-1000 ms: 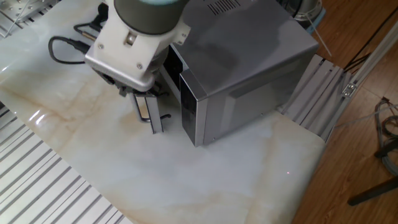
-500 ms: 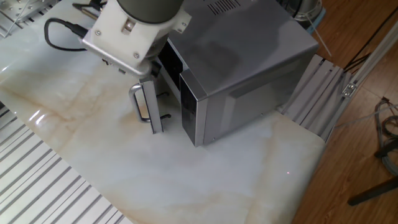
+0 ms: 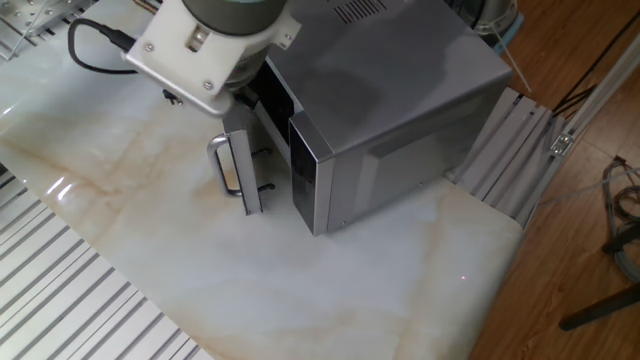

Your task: Open the microwave door

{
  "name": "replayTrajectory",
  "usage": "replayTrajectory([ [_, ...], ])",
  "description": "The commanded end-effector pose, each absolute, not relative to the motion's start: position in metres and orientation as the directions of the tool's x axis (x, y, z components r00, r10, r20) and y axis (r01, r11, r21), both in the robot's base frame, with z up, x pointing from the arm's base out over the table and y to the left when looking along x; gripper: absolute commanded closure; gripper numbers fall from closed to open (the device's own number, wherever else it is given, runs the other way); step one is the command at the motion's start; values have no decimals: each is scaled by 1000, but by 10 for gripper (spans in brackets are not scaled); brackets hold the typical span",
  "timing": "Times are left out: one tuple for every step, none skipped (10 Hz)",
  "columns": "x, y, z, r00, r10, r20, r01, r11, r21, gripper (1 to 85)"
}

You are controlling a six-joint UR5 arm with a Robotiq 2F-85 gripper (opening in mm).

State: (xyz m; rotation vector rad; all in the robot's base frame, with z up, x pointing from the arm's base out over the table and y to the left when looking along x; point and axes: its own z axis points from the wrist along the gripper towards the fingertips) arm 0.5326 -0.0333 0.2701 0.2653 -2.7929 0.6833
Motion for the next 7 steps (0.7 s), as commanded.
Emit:
replayTrajectory([
  [516,-12,262,-955,-35,295,-143,925,-352,840],
  [514,-1,257,-956,-16,293,-113,941,-318,840],
  [513,8,254,-956,-3,293,-91,953,-288,840],
  [511,16,252,-956,7,293,-72,964,-258,840],
  [510,17,251,-955,-5,297,-82,966,-247,840],
  [512,7,253,-954,-26,297,-112,955,-275,840],
  [512,5,253,-954,-29,299,-116,953,-278,840],
])
